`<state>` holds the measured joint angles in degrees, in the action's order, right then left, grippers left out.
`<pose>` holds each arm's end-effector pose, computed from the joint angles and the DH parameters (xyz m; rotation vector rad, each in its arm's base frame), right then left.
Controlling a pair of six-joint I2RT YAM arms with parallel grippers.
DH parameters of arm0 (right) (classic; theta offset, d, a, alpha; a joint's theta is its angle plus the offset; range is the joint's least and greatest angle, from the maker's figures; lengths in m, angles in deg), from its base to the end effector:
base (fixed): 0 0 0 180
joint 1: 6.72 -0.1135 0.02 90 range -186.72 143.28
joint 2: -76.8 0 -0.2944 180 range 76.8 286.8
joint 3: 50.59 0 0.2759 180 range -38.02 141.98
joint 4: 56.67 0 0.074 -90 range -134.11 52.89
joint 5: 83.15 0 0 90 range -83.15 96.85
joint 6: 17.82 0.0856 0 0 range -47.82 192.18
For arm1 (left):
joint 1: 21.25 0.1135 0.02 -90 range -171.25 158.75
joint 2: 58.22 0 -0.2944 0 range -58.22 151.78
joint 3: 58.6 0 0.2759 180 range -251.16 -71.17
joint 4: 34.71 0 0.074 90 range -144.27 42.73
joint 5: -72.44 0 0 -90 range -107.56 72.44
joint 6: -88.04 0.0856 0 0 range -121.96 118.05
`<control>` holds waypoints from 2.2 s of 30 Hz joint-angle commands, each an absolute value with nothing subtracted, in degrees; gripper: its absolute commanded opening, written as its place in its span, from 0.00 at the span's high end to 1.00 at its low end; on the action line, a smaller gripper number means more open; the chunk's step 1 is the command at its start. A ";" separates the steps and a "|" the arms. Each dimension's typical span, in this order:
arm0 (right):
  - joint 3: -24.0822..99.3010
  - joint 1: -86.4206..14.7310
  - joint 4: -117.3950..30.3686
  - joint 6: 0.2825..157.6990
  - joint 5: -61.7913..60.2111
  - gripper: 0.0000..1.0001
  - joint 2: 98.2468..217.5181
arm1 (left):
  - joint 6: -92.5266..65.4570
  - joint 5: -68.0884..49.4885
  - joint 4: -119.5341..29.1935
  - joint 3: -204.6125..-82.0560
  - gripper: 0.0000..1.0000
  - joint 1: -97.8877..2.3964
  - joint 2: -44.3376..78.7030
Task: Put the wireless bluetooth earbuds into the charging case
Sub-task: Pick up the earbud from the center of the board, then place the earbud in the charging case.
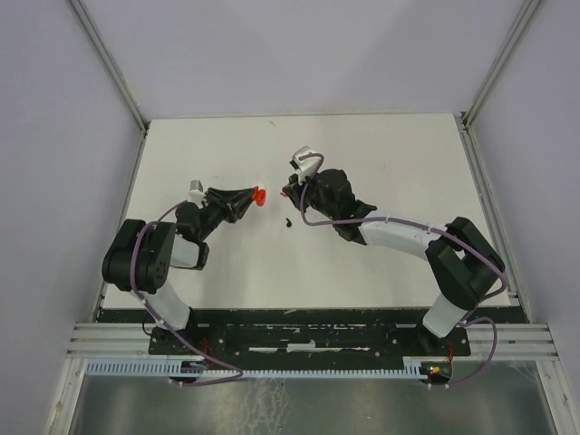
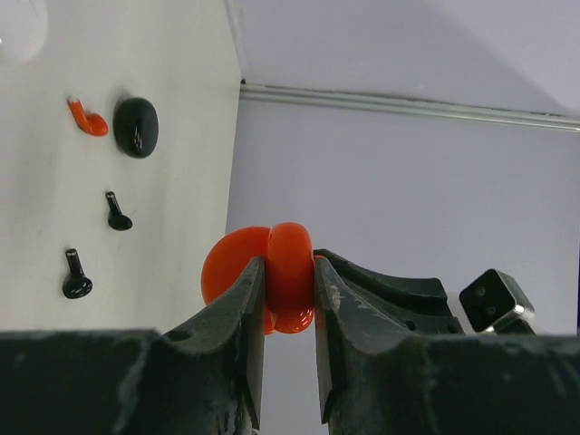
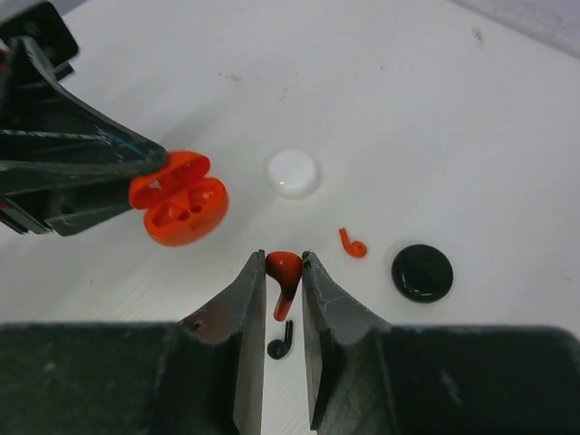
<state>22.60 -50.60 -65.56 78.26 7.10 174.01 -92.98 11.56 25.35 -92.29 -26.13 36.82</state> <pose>0.3340 0.3207 0.2516 -0.6054 1.7779 0.6035 0.3222 -0.0693 0.1613 -0.9048 1.6445 -1.6373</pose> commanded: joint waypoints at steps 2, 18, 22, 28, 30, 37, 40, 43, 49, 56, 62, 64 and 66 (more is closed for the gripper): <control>12.43 -50.40 -87.90 74.03 5.63 0.99 168.75 | -99.07 12.54 35.69 -96.41 0.97 -30.50 44.17; 7.72 -50.40 -97.28 70.86 0.35 0.99 168.83 | -101.50 13.27 37.07 -100.79 0.97 -36.32 48.51; 8.15 -50.40 -96.97 70.51 0.26 0.99 169.27 | -101.27 13.54 36.81 -100.93 0.97 -36.77 48.39; 8.55 -50.40 -96.93 70.37 0.07 0.99 170.25 | -101.29 14.20 36.44 -101.94 0.97 -37.59 48.52; 8.60 -50.33 -96.97 70.25 0.09 0.99 170.44 | -101.27 14.33 36.27 -102.08 0.97 -37.80 48.47; 8.82 -50.39 -97.11 69.84 0.18 0.99 171.11 | -101.10 15.04 35.87 -102.61 0.97 -38.30 48.31; 8.86 -50.38 -97.18 69.55 0.49 0.99 171.36 | -101.09 15.34 35.87 -102.59 0.97 -38.39 48.00; 8.82 -50.40 -97.37 69.53 0.52 0.99 171.74 | -101.08 15.61 35.79 -102.61 0.97 -38.39 47.80; 8.50 -50.34 -97.84 69.56 0.69 0.99 172.12 | -101.18 15.75 36.01 -102.26 0.97 -38.40 47.30; 8.25 -50.31 -98.21 69.45 0.79 0.99 172.24 | -101.27 16.01 36.03 -102.22 0.97 -38.52 46.91; 8.16 -50.32 -98.24 69.44 0.62 0.99 172.54 | -101.71 15.76 36.42 -102.08 0.97 -38.47 46.72; 8.03 -50.36 -98.25 69.38 0.62 0.99 172.52 | -101.87 15.71 36.65 -102.12 0.97 -38.47 46.72; 7.87 -50.31 -98.26 69.29 0.68 0.99 172.43 | -102.18 15.57 36.91 -102.12 0.97 -38.46 46.84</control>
